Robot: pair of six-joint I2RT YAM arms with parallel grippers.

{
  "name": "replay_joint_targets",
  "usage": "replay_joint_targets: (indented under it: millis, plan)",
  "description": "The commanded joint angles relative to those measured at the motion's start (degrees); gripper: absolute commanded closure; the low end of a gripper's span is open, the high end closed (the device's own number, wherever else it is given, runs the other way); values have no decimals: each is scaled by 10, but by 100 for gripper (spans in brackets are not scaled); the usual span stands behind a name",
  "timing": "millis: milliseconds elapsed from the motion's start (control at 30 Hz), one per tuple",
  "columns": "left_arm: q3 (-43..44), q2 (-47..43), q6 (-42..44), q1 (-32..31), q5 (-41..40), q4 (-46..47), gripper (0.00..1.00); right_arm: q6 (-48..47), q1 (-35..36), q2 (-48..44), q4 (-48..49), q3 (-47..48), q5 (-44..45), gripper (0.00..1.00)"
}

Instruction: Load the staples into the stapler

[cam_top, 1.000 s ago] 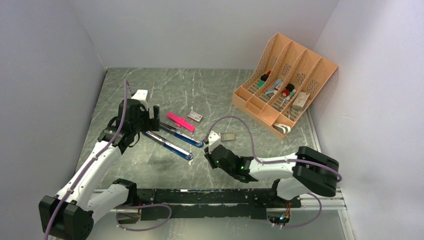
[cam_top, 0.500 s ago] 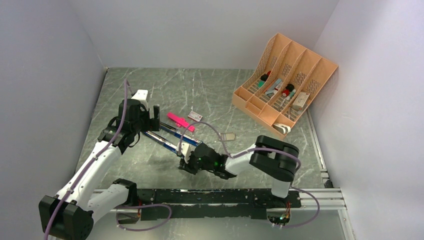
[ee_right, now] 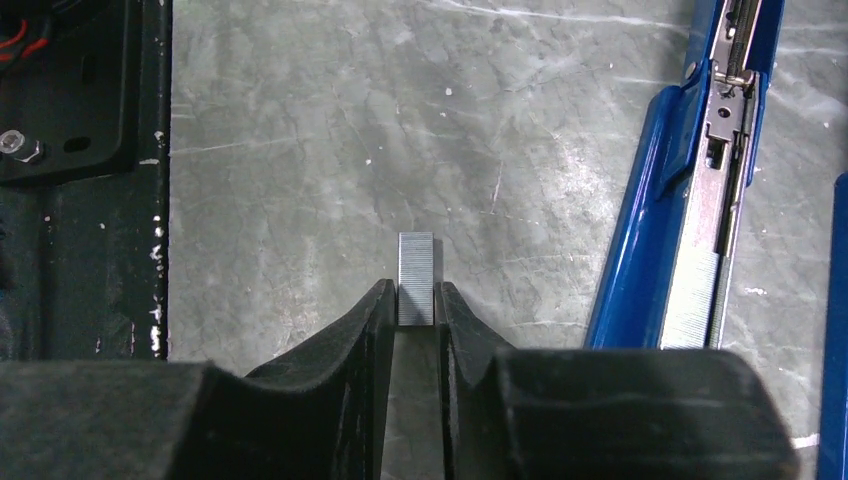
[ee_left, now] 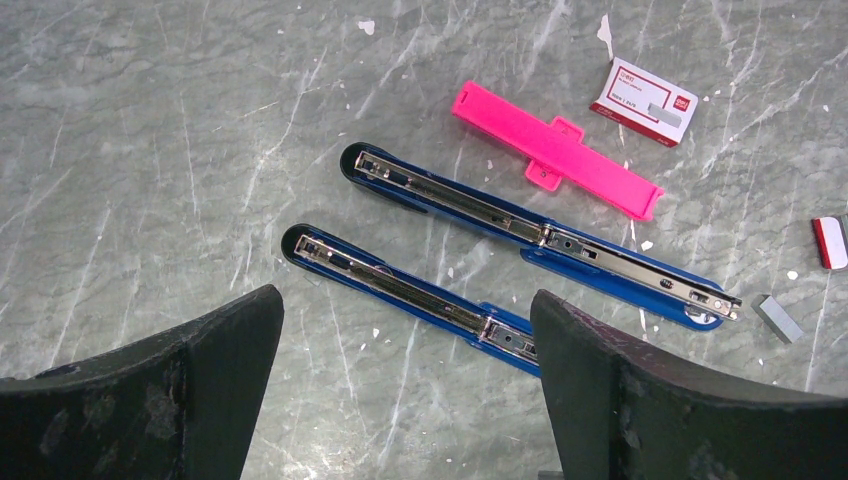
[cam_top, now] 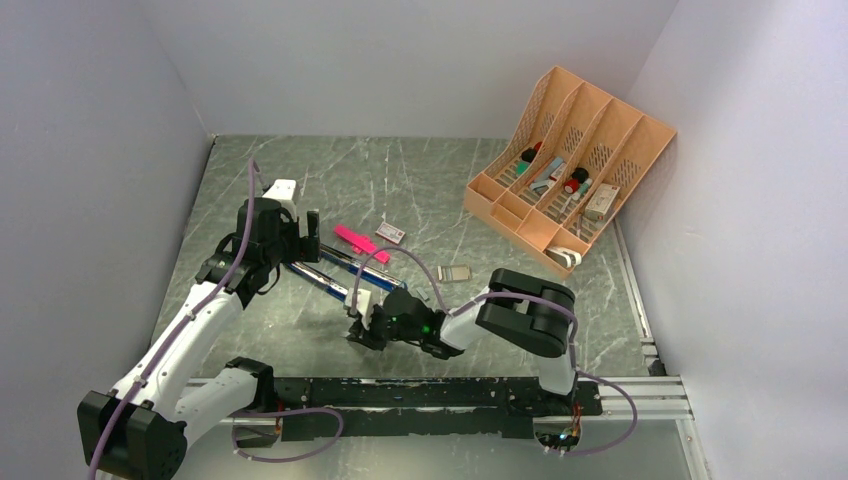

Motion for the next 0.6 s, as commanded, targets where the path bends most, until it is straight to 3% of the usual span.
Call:
replay_joint_targets:
  millis: [0,367,567]
  plan:
    - [-2,-5,5,-3,11,13,2,0,4,18,7,-13,8,74]
    - [-3,-6,5,-3,12,13,2,6,5,20,1,-33,23,73]
    - [-3,-6,5,-3,12,13,2,7,6,24,3,-29,19,90]
